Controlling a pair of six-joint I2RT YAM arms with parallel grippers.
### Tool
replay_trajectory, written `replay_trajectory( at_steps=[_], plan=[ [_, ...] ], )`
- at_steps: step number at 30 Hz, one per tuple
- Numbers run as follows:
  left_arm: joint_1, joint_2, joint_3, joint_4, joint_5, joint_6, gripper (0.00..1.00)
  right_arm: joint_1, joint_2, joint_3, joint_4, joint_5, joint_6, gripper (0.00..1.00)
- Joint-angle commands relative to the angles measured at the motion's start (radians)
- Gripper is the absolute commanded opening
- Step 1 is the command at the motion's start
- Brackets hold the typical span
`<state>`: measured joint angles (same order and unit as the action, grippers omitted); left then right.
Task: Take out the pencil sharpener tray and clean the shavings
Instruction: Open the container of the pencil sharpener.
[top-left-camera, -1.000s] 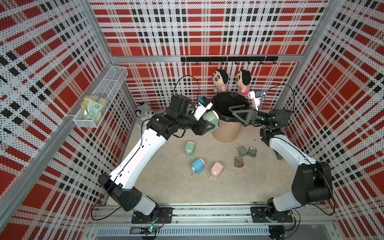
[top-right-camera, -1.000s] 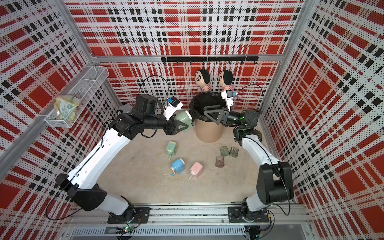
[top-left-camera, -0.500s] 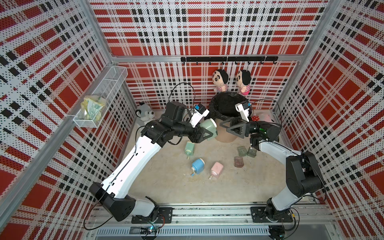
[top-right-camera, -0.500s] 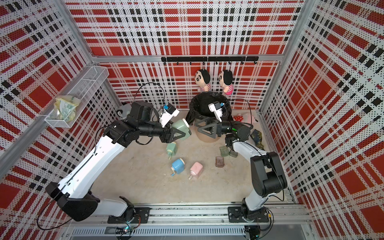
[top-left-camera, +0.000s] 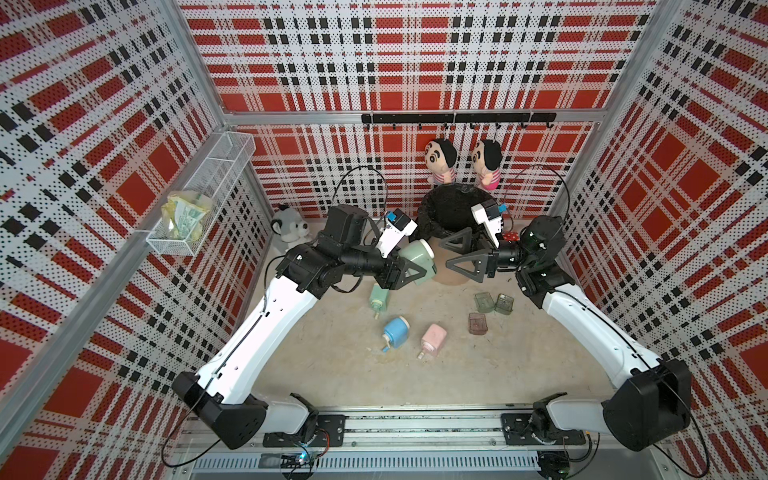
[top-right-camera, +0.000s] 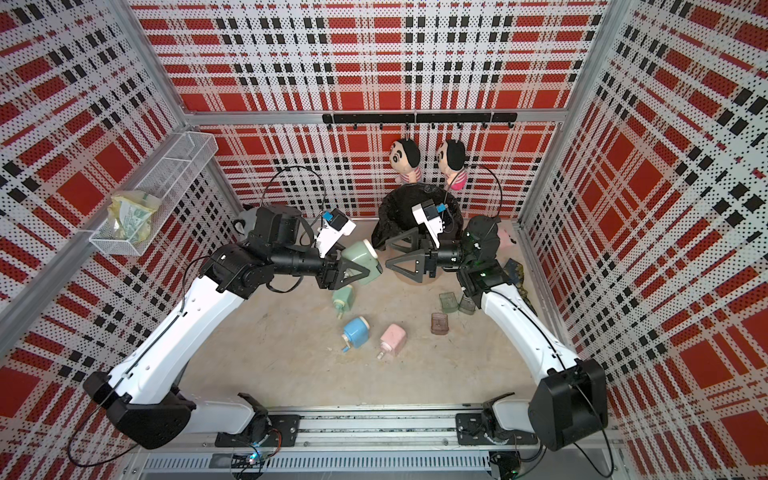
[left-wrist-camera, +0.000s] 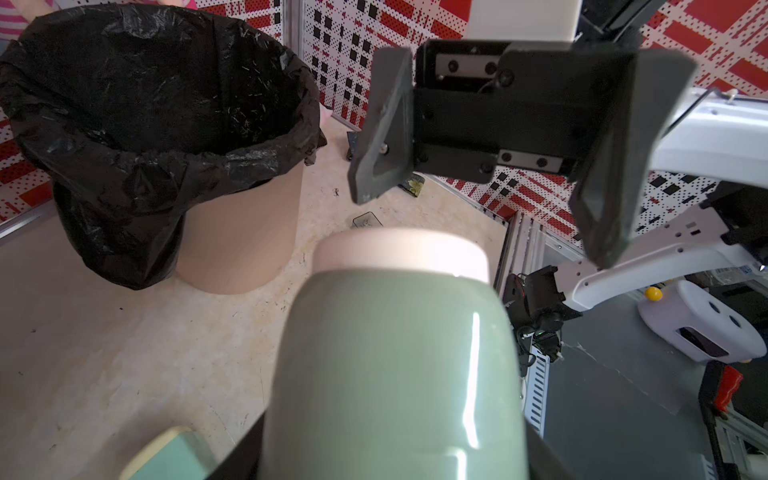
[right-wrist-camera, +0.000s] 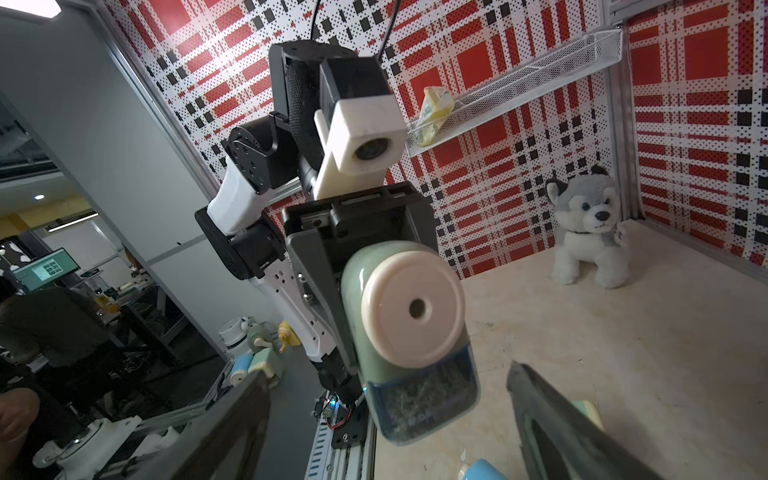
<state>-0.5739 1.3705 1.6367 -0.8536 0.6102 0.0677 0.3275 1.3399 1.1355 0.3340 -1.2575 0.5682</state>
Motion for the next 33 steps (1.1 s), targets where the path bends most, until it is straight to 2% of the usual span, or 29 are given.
replay_trajectory(
  at_steps=[1,7,24,33],
  plan=[
    [-0.005,-0.028,-0.005,0.041,0.041,-0.001,0.46,0.027,0.029,-0.014,-0.192,0.02,-0.144,0.92],
    [-0.004,-0.03,-0.013,0.047,0.069,0.003,0.46,0.068,0.035,0.003,-0.348,0.049,-0.264,0.91],
    [-0.033,-0.017,-0.039,0.037,0.092,0.0,0.47,0.081,-0.007,0.01,-0.215,-0.062,-0.178,0.86],
    [-0.046,-0.01,-0.033,0.025,0.104,0.004,0.47,0.081,-0.05,-0.01,-0.257,-0.08,-0.201,0.83]
  ],
)
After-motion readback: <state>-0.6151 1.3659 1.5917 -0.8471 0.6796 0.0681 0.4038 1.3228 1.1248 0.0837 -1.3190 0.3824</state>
